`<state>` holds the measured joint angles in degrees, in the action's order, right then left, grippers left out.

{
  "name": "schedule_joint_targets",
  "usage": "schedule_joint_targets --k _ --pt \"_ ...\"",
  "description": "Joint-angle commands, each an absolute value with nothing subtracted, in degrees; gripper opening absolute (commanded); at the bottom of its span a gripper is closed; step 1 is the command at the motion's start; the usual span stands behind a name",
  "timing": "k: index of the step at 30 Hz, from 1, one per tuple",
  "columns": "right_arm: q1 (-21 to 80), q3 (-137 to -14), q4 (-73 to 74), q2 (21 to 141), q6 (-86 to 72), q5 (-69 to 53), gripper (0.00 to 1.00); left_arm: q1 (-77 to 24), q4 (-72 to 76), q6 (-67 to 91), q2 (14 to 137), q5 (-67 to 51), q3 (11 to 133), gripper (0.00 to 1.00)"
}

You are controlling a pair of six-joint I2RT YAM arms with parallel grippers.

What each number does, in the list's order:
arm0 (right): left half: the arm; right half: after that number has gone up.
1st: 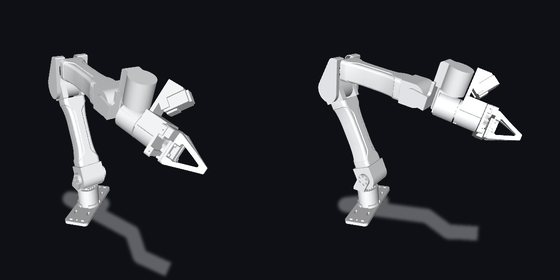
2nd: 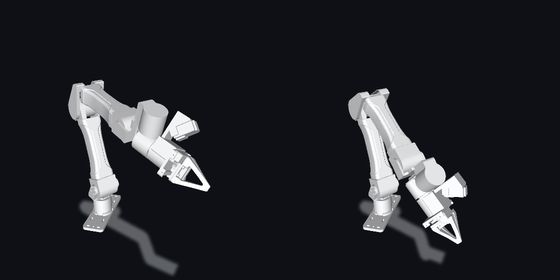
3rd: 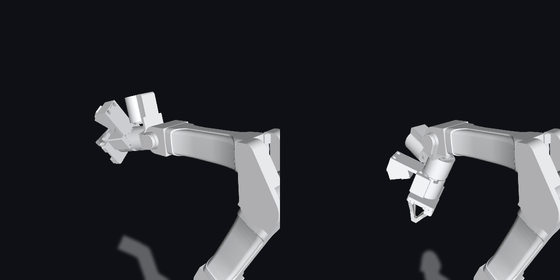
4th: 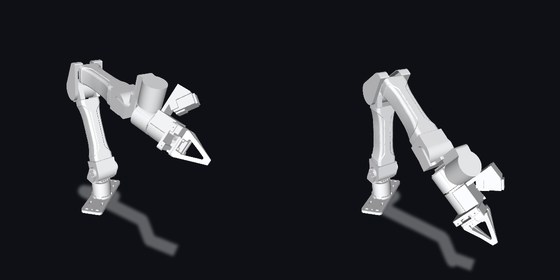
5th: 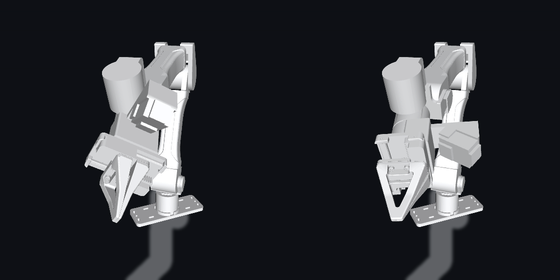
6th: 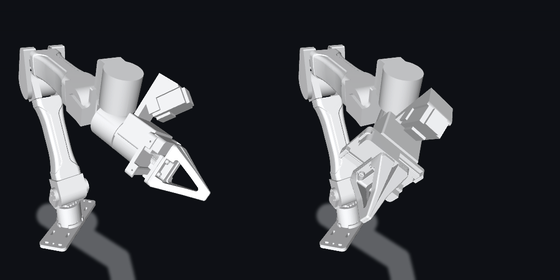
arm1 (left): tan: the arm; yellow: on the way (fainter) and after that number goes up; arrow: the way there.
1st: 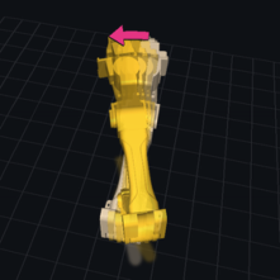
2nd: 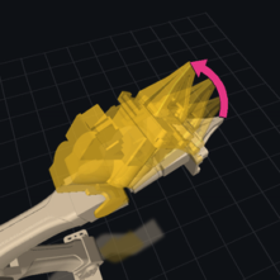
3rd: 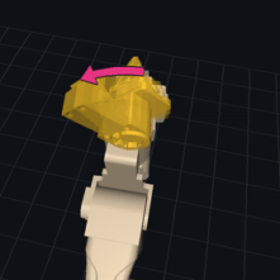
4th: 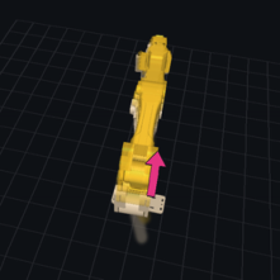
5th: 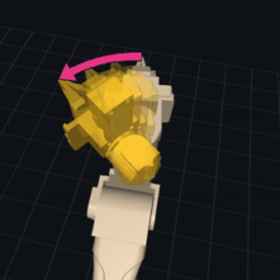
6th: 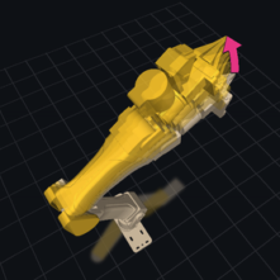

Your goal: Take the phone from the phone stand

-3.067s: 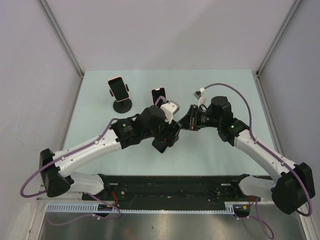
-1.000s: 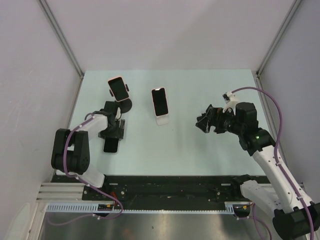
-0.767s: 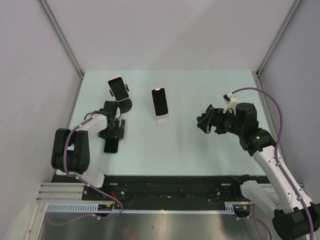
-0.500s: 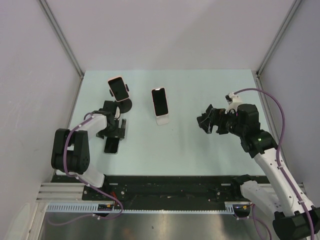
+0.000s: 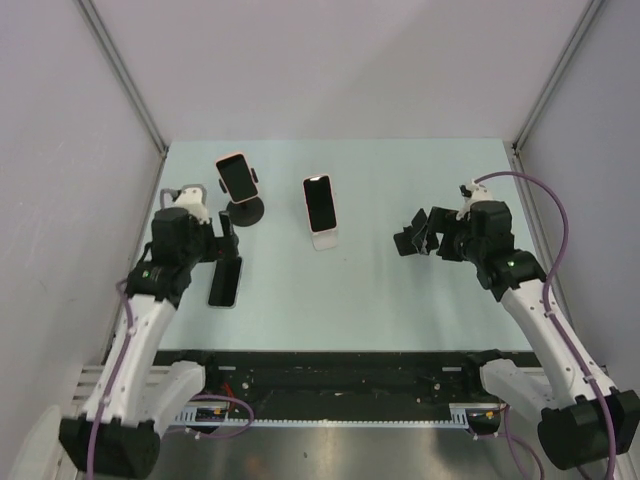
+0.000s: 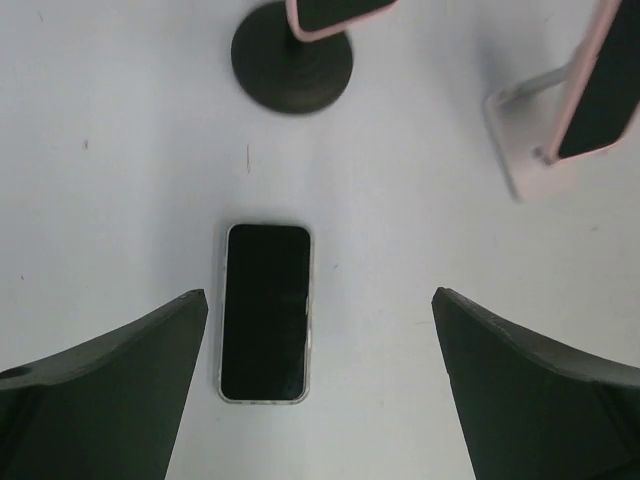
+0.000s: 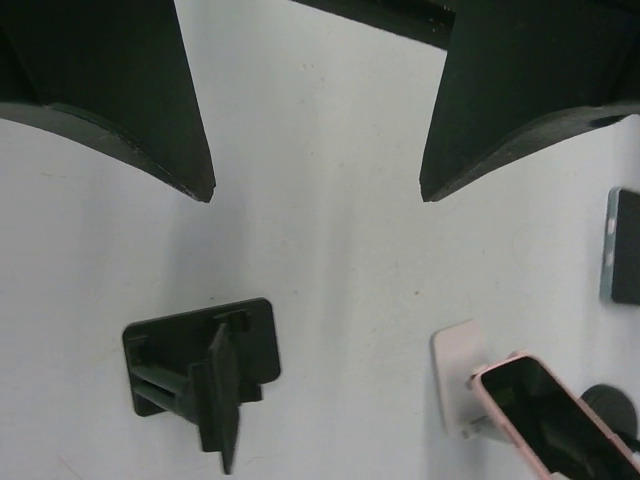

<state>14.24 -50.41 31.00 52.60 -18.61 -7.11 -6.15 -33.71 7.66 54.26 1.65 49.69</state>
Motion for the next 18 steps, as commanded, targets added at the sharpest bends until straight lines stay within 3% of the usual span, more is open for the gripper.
schedule_joint_targets --k 1,5,9,18 --pt "12.1 -51.3 25.2 57.7 -21.1 -1.3 0.87 -5.7 -31.6 9.4 43.5 -4.3 47.8 1.0" --pt "11.7 -51.2 20.1 63.0 -19.3 -1.7 0.78 -5.9 -29.4 8.4 32.5 -4.3 45.3 1.0" --pt "10.0 -46.6 11.6 66.5 -20.6 -2.2 0.63 -7.6 -27.6 7.0 28.8 -3.3 41.6 1.0" --pt "9.2 -43.2 0.0 73.2 -19.0 -4.7 0.48 -15.9 -22.0 5.0 22.8 1.5 33.4 1.0"
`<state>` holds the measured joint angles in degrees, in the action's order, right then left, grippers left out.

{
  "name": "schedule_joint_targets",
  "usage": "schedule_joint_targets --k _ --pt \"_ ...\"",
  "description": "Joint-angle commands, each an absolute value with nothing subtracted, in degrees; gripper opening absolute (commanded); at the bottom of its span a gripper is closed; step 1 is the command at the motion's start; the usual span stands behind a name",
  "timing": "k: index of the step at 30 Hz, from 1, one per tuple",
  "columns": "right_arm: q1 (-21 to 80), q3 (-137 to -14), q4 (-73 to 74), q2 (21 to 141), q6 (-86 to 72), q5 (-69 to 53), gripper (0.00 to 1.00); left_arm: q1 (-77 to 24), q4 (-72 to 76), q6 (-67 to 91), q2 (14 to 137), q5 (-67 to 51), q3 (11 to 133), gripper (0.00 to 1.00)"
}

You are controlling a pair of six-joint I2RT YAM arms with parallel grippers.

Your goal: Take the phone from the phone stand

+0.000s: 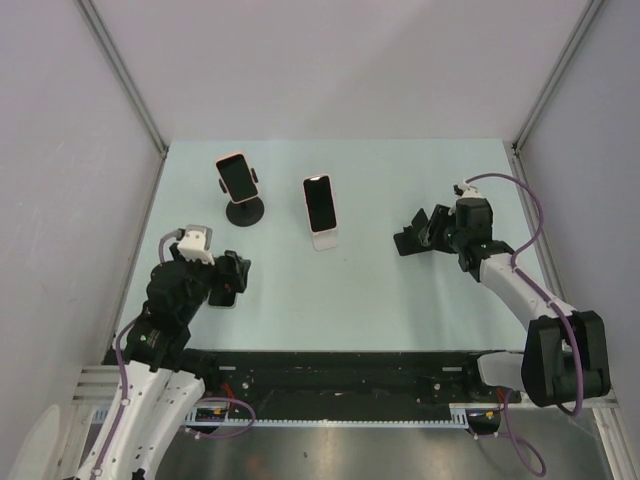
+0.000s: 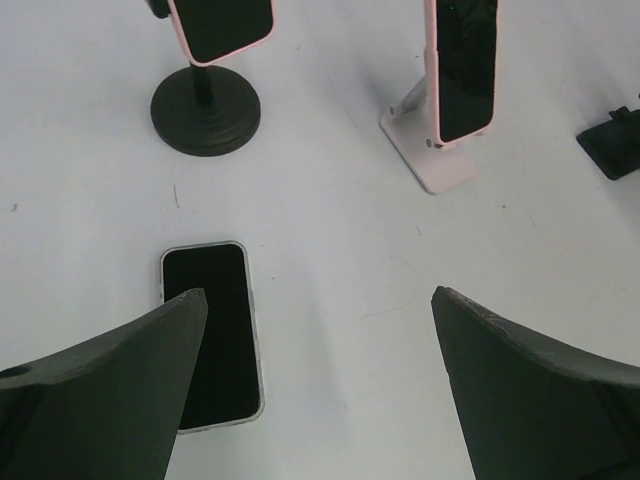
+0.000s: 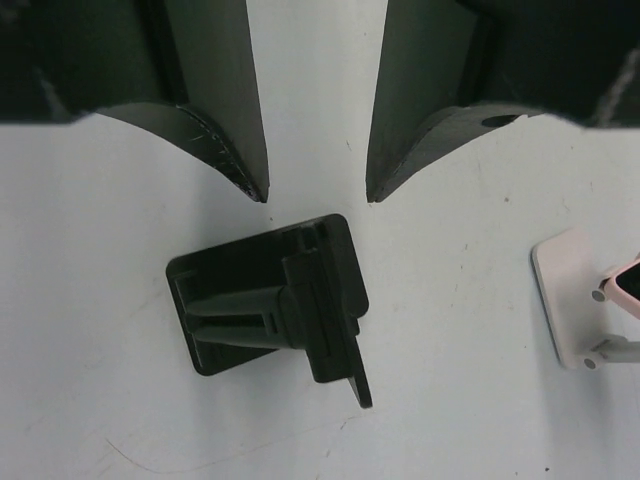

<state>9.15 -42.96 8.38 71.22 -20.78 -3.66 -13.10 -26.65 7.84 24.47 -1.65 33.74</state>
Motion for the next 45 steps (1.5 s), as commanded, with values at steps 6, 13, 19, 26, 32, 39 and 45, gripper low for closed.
schedule_joint_targets --k 6,13,19,26,32,39,45 --pt "8.4 -43.2 -4.5 76.6 -16.4 -4.6 0.39 -20.0 -21.1 4.7 22.5 3.8 32.7 1.0" --pt "5.3 -43.9 -5.8 76.9 -13.3 -6.4 0.09 -21.8 -21.1 4.7 23.9 5.9 32.7 1.0" --pt "1.5 -50.7 -5.4 81.5 -7.7 -11.2 0.0 -20.0 -20.2 3.7 25.4 7.1 32.8 1.0" --pt "-3.4 -59.6 -14.0 91.6 -7.5 -13.7 0.0 -13.6 -19.5 3.1 27.8 5.1 32.9 1.0" --pt "-6.2 -73.8 -18.0 105.8 -5.9 -13.1 0.0 -12.3 -19.2 2.6 25.6 7.2 32.0 1.0" --pt "-7.9 -84.0 -15.1 116.9 -5.4 -13.4 0.0 -12.1 -18.6 2.5 25.6 7.7 31.6 1.0" --pt "-8.3 -84.4 -11.6 116.4 -3.1 -14.7 0.28 -12.1 -18.4 3.0 25.9 6.8 31.6 1.0"
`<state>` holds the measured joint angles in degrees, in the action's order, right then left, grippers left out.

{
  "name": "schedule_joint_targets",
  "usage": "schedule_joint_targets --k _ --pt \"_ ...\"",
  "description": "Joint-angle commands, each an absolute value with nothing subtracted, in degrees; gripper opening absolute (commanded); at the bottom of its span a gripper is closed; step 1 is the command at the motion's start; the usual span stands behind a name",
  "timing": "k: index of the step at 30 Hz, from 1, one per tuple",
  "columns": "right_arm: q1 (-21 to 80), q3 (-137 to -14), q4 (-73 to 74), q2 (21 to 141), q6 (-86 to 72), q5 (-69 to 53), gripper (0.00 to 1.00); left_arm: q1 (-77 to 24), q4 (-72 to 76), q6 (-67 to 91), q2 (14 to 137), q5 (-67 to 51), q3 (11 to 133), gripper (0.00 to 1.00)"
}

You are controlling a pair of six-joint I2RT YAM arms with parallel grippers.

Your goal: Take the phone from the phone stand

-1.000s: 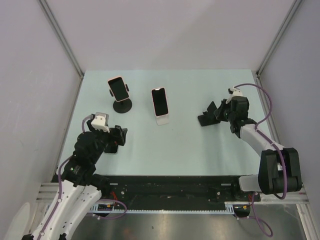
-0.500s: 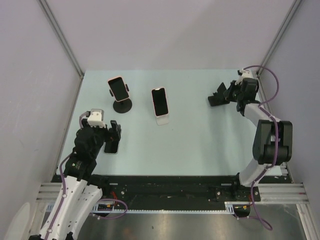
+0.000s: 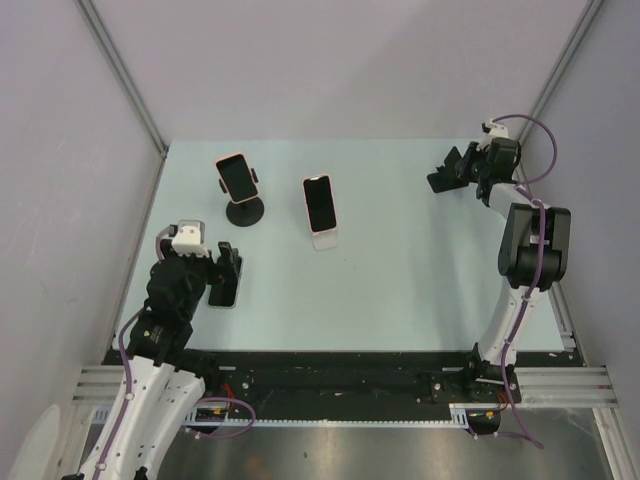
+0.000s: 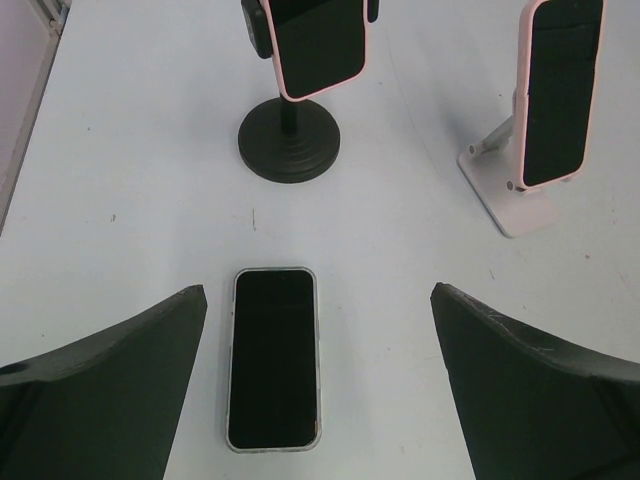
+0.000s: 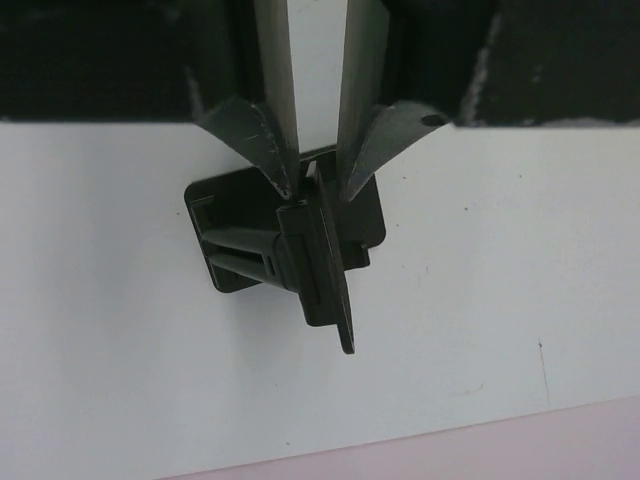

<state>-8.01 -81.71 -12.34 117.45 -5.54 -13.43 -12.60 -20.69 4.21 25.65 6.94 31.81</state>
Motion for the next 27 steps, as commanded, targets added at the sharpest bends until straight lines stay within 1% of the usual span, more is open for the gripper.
schedule_joint_targets --k 1,2,4,5,7,8,11,15,19,20,23,25,27 --pt "-8.3 -84.4 -10.9 115.9 -2.6 -14.6 0.35 -12.1 -18.5 3.1 26.0 6.8 31.7 1.0" --pt "-8.3 -84.4 -10.3 115.5 -2.0 -14.4 0.47 -12.1 -18.4 3.3 26.0 6.2 31.7 1.0" --pt "-8.3 -84.4 -8.3 113.6 -1.7 -13.9 0.6 -12.1 -18.3 3.3 25.9 5.9 31.8 1.0" --pt "-8.3 -84.4 -7.0 112.7 -1.6 -13.4 0.7 -12.1 -18.3 3.5 25.9 5.9 31.8 1.0" --pt "-7.5 -84.4 -5.5 109.6 -1.6 -12.5 0.78 -12.1 -18.3 4.1 25.7 6.3 31.8 1.0" --pt "-7.1 -84.3 -4.0 108.4 -1.3 -11.8 0.85 -12.1 -18.2 4.8 25.6 7.2 31.8 1.0" --pt "-4.4 -84.3 -0.3 104.3 -1.3 -10.1 0.93 -12.1 -18.3 6.4 25.3 7.7 31.9 1.0" --pt "-0.2 -82.6 3.7 100.1 -3.0 -8.4 0.99 -12.2 -18.3 9.9 25.4 8.4 32.3 1.0" --pt "7.8 -80.8 6.1 97.8 -4.6 -6.0 1.0 -12.8 -18.1 13.5 27.4 7.7 33.1 1.0" --pt "10.4 -80.2 6.3 97.3 -5.5 -6.1 1.0 -13.1 -18.1 14.1 28.5 7.6 33.5 1.0" --pt "13.9 -76.7 5.3 95.2 -10.4 -5.4 1.0 -14.2 -18.1 17.0 33.1 7.9 35.8 1.0" --pt "17.3 -74.0 5.4 93.4 -12.8 -2.0 1.0 -15.5 -18.2 19.4 37.0 9.9 38.4 1.0" --pt "19.9 -72.4 6.3 92.0 -14.7 -0.4 1.0 -19.6 -18.3 20.1 40.0 12.8 42.1 1.0"
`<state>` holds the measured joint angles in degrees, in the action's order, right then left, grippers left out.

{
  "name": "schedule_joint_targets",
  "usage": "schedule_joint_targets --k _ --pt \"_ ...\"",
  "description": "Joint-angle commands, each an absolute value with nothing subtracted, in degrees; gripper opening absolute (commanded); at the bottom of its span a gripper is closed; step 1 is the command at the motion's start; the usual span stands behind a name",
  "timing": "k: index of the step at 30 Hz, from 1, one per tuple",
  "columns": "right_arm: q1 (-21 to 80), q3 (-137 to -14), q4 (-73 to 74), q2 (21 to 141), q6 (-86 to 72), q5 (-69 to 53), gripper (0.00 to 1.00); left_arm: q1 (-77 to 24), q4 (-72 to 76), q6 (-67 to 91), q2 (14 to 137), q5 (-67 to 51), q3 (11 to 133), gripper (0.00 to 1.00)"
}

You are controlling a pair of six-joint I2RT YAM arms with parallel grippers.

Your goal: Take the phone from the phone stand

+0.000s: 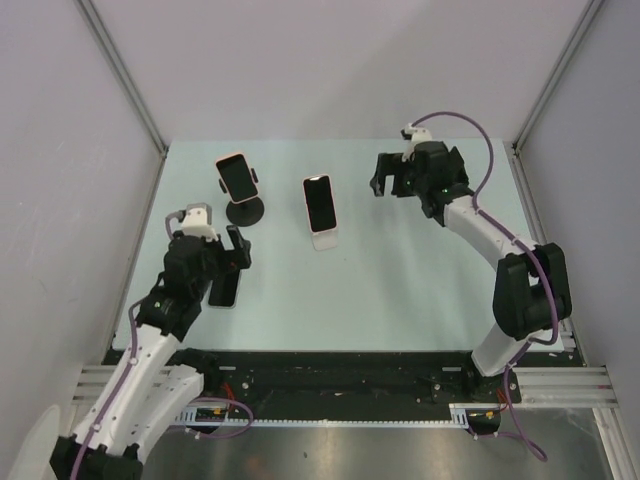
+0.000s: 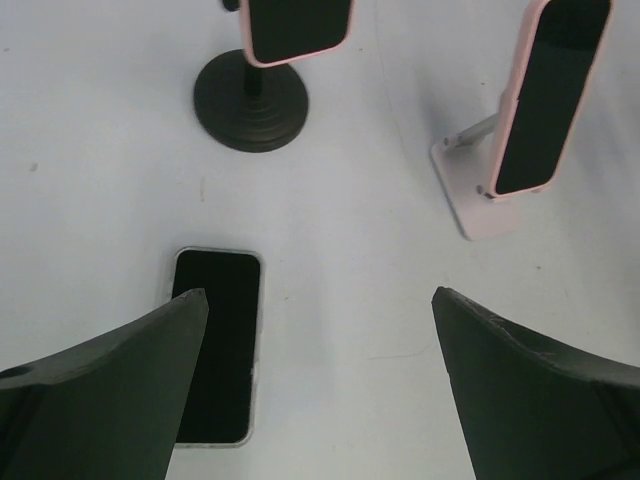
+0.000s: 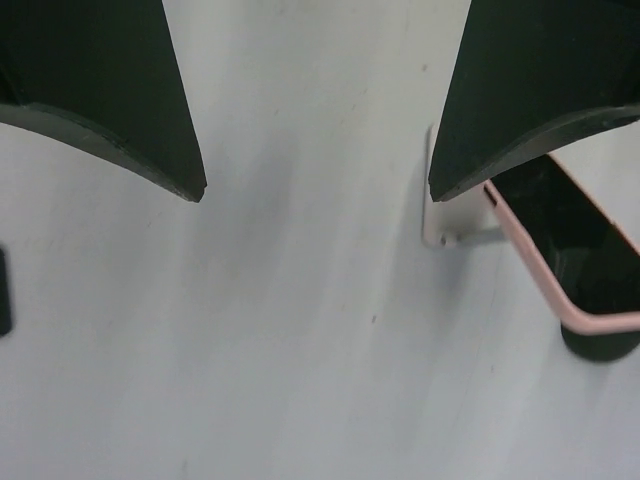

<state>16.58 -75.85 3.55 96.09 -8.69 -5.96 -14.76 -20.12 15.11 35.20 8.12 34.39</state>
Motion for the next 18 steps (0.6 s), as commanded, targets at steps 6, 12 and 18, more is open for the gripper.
schedule_joint_targets --k 6,12,18 --pt "24.6 -65.9 9.7 85.4 -17.6 7.8 1.0 -33.9 -18.6 23.8 54.8 25.5 53.4 1.0" --pt "24.9 -56.0 8.8 74.2 -18.2 12.0 1.0 -40.7 -18.7 29.2 72.1 30.4 64.7 1.0" --pt "23.4 -48.4 12.6 63.8 -17.9 13.6 1.0 -42.9 -18.6 30.9 86.0 35.3 74.4 1.0"
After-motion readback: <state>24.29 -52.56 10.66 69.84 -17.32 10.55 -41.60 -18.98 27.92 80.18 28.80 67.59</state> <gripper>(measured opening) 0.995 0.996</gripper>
